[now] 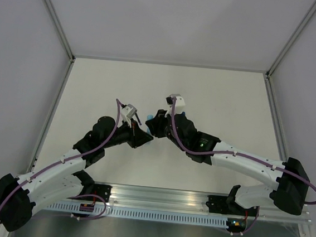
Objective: Insert the pens into the pen caps
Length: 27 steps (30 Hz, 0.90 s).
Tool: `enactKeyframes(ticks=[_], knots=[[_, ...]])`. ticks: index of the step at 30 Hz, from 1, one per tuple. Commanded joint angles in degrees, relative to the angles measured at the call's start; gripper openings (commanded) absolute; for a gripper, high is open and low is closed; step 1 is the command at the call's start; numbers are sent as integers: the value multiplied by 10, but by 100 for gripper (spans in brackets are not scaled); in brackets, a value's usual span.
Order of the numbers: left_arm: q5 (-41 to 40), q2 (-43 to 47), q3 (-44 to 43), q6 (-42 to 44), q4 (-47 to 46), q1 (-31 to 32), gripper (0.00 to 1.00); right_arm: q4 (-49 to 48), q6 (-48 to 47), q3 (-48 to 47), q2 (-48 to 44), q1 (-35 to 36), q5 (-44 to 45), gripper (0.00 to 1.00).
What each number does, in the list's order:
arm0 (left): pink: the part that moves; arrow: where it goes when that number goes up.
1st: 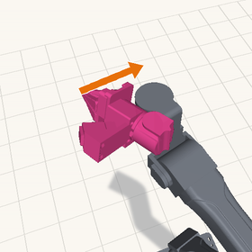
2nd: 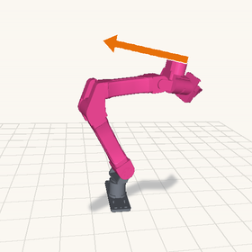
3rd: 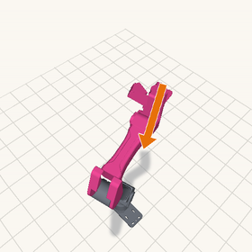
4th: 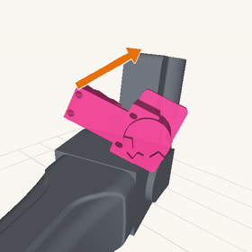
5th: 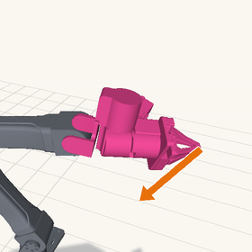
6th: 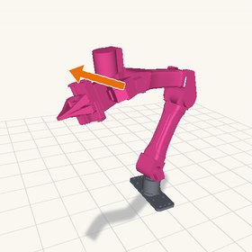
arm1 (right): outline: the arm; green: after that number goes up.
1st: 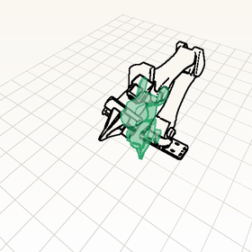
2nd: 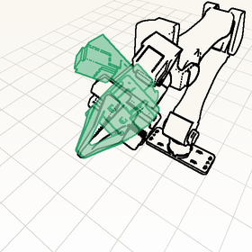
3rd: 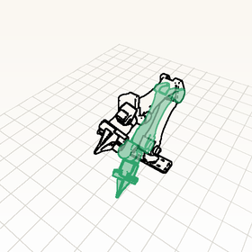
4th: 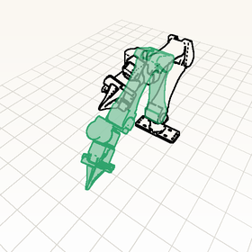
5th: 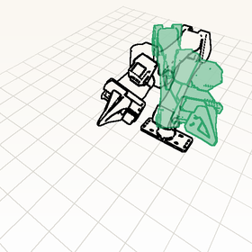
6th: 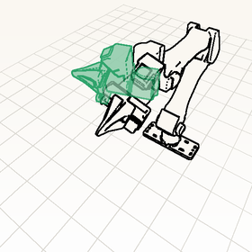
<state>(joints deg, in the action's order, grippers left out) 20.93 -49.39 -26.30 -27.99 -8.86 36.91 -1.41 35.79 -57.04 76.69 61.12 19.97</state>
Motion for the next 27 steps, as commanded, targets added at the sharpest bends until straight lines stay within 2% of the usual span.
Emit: enactKeyframes(ticks=[1,8,18,21,22,23,26,27], knots=[[-12,5,-17,19,-3,4,2,-16,18,4,10,17,-2,0],[-33,31,-10,16,1,4,2,0,26,21,26,44,57,0],[-63,43,-6,14,8,4,2,0,48,29,40,60,59,0],[-63,48,-4,14,5,4,2,-28,56,48,33,66,53,3],[-49,49,-3,15,1,3,2,-38,57,54,33,68,40,5],[-42,49,0,17,-4,4,2,-46,58,54,34,70,32,14],[-2,49,6,16,-31,4,2,-46,52,48,26,80,27,27],[7,48,7,16,-41,4,2,-46,51,49,21,80,28,35]])
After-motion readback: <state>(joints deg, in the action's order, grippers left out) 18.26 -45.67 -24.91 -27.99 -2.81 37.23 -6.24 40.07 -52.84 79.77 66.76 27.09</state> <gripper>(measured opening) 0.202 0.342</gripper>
